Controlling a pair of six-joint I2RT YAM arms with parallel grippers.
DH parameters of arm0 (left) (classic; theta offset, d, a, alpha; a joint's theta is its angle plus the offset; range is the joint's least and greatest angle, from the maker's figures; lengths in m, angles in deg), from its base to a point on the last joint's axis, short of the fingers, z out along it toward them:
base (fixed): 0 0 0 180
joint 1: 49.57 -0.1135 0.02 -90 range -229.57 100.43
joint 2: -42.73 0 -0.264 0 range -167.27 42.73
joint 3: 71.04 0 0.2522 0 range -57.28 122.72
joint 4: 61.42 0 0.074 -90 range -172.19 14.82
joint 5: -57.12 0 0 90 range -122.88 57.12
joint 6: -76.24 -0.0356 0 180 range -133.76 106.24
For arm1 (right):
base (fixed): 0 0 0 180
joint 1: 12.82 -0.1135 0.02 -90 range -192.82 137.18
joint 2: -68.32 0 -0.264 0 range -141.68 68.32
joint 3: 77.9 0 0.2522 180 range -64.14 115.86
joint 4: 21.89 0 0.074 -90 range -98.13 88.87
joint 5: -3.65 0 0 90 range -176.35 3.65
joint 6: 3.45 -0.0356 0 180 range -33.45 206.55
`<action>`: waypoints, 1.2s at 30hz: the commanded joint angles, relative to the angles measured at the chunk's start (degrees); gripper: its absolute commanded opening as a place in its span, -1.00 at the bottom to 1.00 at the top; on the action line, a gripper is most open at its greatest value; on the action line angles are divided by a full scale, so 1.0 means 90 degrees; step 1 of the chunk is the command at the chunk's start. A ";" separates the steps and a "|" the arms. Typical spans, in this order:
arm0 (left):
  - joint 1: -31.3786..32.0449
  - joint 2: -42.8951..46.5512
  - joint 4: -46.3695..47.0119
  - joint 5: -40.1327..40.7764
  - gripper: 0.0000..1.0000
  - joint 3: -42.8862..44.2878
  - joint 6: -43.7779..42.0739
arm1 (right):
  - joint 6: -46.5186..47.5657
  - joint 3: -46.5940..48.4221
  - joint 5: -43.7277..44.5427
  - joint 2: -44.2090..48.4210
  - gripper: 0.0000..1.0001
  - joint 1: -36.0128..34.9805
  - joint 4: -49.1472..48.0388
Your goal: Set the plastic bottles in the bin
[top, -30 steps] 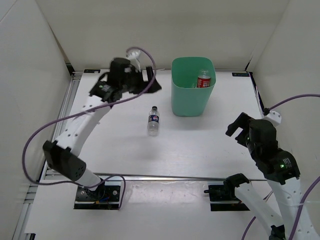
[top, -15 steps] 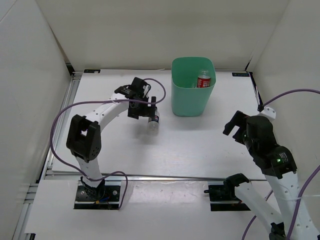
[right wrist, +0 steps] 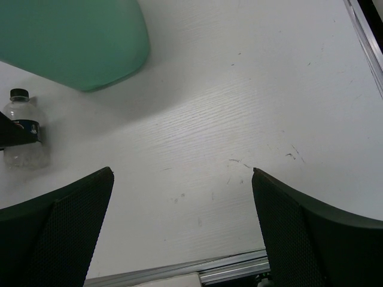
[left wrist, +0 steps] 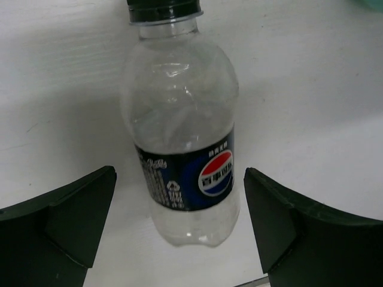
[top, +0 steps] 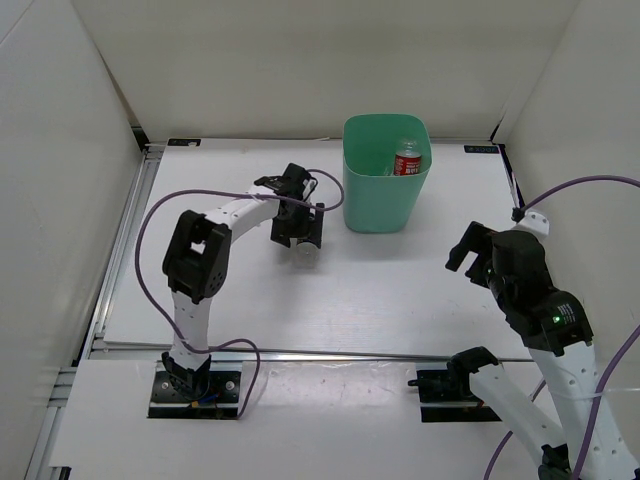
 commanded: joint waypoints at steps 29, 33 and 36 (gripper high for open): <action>-0.1114 0.0470 0.0411 -0.1702 0.04 0.5846 0.1931 | 0.0545 -0.0474 -0.0370 -0.0328 0.99 0.0021 -0.1077; -0.0939 -0.0205 0.1475 -0.2474 0.04 0.6006 0.2714 | 0.0545 -0.0405 -0.0370 -0.0396 0.99 0.0079 -0.1077; -0.0637 -0.0576 0.1817 -0.2690 0.04 0.6122 0.3027 | 0.0604 -0.0405 -0.0370 -0.0396 0.99 0.0079 -0.1077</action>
